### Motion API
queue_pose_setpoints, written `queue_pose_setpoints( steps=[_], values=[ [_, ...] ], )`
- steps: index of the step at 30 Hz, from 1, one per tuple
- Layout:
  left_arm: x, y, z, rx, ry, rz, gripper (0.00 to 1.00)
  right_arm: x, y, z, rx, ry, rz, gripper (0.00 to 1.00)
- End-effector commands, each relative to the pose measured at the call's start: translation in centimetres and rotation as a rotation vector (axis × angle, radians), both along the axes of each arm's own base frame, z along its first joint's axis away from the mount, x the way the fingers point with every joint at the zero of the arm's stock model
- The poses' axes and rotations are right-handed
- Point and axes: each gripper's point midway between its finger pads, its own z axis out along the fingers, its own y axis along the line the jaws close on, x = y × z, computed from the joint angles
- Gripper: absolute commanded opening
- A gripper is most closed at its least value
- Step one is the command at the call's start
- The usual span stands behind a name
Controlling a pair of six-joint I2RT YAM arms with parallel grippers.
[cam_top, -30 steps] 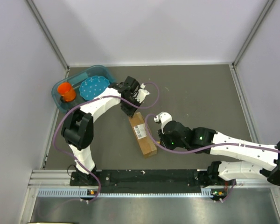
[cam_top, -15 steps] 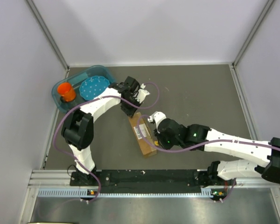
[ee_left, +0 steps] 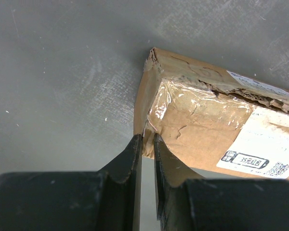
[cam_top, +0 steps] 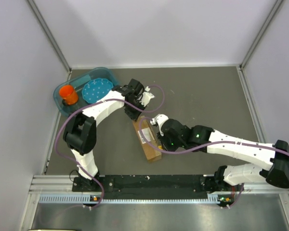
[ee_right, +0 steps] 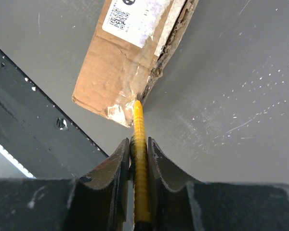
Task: Unpack the express box
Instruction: Cut the express box at the center of the board.
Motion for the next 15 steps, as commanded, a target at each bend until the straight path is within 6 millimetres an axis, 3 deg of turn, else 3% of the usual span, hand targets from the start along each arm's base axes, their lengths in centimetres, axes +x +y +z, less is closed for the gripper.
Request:
queue_pose_setpoints(
  steps=[1,5,11,15],
  values=[
    [-4.5,0.1,-3.2,0.033,0.19,-0.036,0.0,3.2,3.1,-0.7,0.062,-0.082,-0.03,0.0],
    [-4.5,0.0,-3.1,0.028,0.193,-0.038,0.01,3.9,3.9,-0.7,0.053,-0.099,-0.034,0.0],
    [-3.8,0.2,-2.3,0.039,0.158,-0.016,0.34,4.1,2.9,0.0,0.029,-0.099,-0.066,0.0],
    [-2.5,-0.3,-0.1,0.012,0.102,-0.019,0.41,3.2,1.6,0.9,0.045,-0.088,-0.074,0.0]
  ],
)
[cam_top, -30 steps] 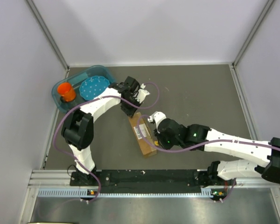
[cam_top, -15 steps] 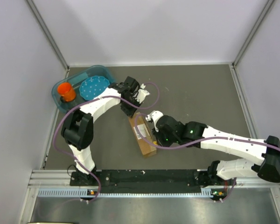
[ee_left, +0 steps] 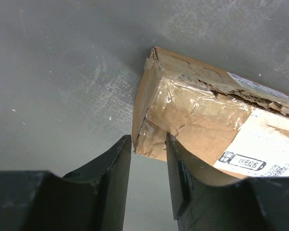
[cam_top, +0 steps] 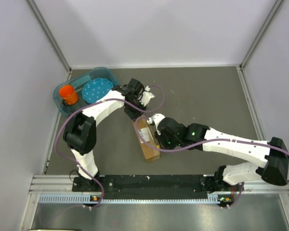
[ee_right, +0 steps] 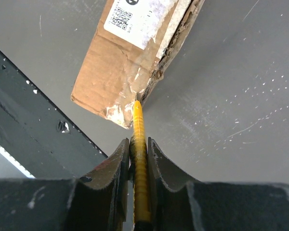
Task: Unpack the express box
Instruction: Cut the express box at the center of the board.
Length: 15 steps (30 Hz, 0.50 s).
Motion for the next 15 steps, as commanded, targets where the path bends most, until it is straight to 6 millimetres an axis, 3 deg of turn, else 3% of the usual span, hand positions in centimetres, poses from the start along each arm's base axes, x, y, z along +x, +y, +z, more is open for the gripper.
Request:
queue_pose_setpoints(
  steps=[1,6,10,15],
  values=[
    [-2.2,-1.1,1.1,-0.019,0.099,-0.022,0.42,2.6,0.5,0.9,0.07,-0.093,-0.086,0.0],
    [-0.8,-3.2,5.4,-0.107,0.035,-0.075,0.42,1.9,0.8,2.2,0.126,-0.077,-0.062,0.0],
    [-1.3,-5.1,5.7,-0.174,0.036,-0.128,0.42,1.9,0.7,3.4,0.167,-0.088,-0.071,0.0],
    [-1.0,-5.6,5.8,-0.196,0.009,-0.173,0.41,2.1,-0.2,5.9,0.259,-0.101,-0.1,0.0]
  ],
)
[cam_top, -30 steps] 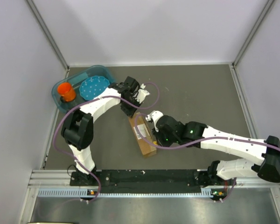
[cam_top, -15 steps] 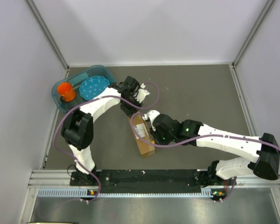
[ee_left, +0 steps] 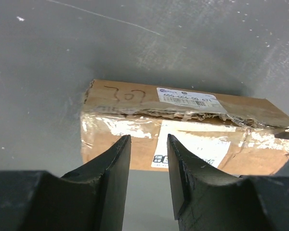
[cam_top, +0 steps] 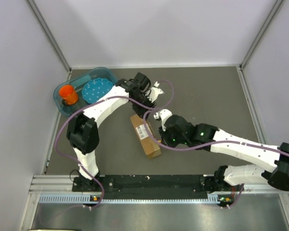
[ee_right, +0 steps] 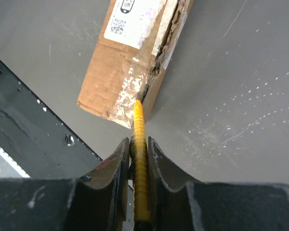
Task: Unpack the express box
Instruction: Cut the express box at the center of the board.
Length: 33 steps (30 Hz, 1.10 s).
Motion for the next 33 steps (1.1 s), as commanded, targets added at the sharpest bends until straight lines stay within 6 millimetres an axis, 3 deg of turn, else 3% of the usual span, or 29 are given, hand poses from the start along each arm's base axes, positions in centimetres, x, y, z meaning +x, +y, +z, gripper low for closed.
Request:
queue_pose_setpoints(
  steps=[1,4,9,15,20,24,33],
  values=[
    [-0.1,-1.2,0.9,-0.072,-0.02,-0.075,0.41,1.3,0.0,4.7,0.177,-0.063,-0.054,0.0],
    [0.0,-1.3,-1.7,-0.039,0.024,-0.104,0.41,1.4,-0.5,4.6,0.174,-0.071,-0.053,0.0],
    [-0.6,-1.4,-5.2,0.037,0.07,-0.132,0.39,0.9,-1.2,2.4,0.132,-0.035,-0.055,0.0],
    [-1.6,-0.9,-6.9,0.099,0.074,-0.154,0.38,0.0,-3.6,0.7,0.093,-0.012,-0.112,0.0],
    [-2.0,-0.6,-7.8,0.136,0.092,-0.141,0.37,0.9,-4.8,2.4,0.125,-0.083,-0.177,0.0],
    [-2.4,-0.2,-8.0,0.147,0.097,-0.129,0.37,1.8,-4.2,3.3,0.135,-0.112,-0.187,0.0],
    [-2.8,0.3,-8.6,0.161,0.106,-0.114,0.37,3.4,-1.6,3.0,0.134,-0.136,-0.156,0.0]
  ],
)
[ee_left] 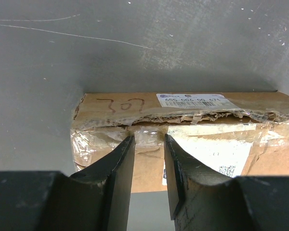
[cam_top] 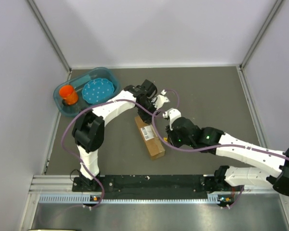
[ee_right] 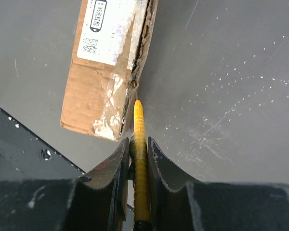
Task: Unpack the express box
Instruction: Cut the express box at the center of the board.
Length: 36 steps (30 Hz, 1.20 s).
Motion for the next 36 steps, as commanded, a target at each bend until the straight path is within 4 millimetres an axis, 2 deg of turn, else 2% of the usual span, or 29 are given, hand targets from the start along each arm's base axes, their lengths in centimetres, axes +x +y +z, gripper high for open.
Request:
queue_pose_setpoints(
  steps=[1,11,17,31,36],
  values=[
    [-2.0,2.6,-4.3,0.141,0.096,0.016,0.37,1.9,1.9,3.5,0.092,-0.088,-0.007,0.0],
    [-2.1,3.1,-4.6,0.161,0.094,0.037,0.37,2.1,2.6,4.6,0.135,-0.105,-0.005,0.0],
    [-2.3,3.1,-4.7,0.158,0.097,0.039,0.37,2.0,3.0,2.6,0.094,-0.064,0.005,0.0],
    [-2.4,3.3,-4.4,0.158,0.09,0.042,0.37,2.0,2.0,0.3,0.024,-0.052,-0.007,0.0],
    [-2.5,3.4,-4.4,0.159,0.089,0.042,0.37,2.2,1.5,0.4,0.019,-0.063,-0.02,0.0]
  ],
)
